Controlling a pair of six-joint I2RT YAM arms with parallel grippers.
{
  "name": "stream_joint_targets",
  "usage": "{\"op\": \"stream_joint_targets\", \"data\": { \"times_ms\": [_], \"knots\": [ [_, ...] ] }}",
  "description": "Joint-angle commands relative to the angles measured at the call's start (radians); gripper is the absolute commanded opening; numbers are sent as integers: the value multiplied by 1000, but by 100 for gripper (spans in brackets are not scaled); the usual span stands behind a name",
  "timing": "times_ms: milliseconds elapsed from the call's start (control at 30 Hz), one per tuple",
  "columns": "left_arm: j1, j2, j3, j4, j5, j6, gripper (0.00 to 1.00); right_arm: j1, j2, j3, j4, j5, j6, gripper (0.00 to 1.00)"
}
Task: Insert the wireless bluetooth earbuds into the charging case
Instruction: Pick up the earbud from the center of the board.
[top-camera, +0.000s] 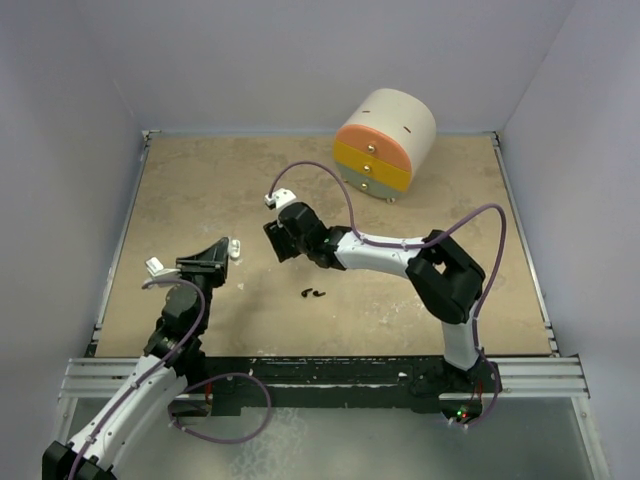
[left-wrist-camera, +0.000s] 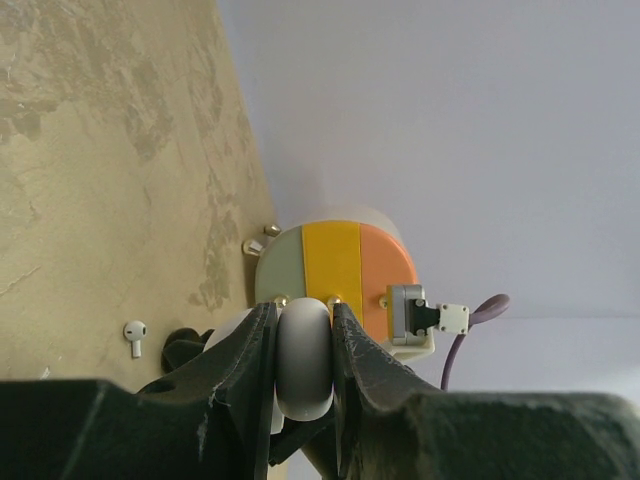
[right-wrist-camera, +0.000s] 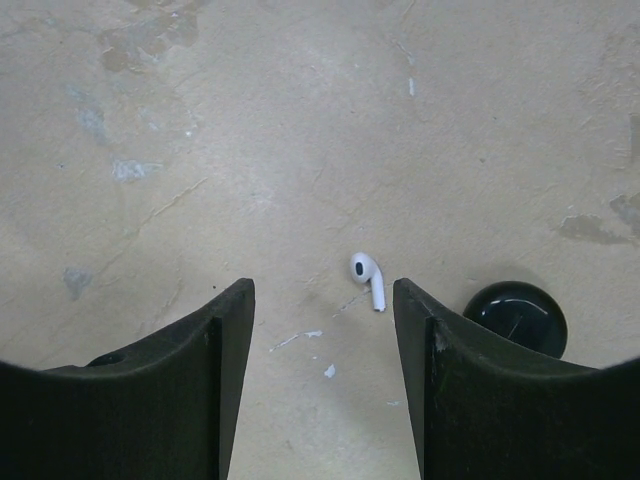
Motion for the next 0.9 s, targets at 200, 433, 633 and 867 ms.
{"op": "stream_joint_targets", "data": {
  "times_ms": [200, 433, 633, 867],
  "knots": [
    [4, 35, 1, 76, 3, -21, 0, -27, 41, 35, -8, 11, -40, 58],
    [5, 32, 1, 75, 7, -22, 0, -34, 97, 77, -26, 3, -60, 55],
    [5, 37, -1, 80, 6, -24, 0, -38, 125, 104, -41, 0, -73, 52],
    [5, 39, -2, 82, 6, -24, 0, -41, 148, 121, -54, -3, -78, 48]
  ]
}}
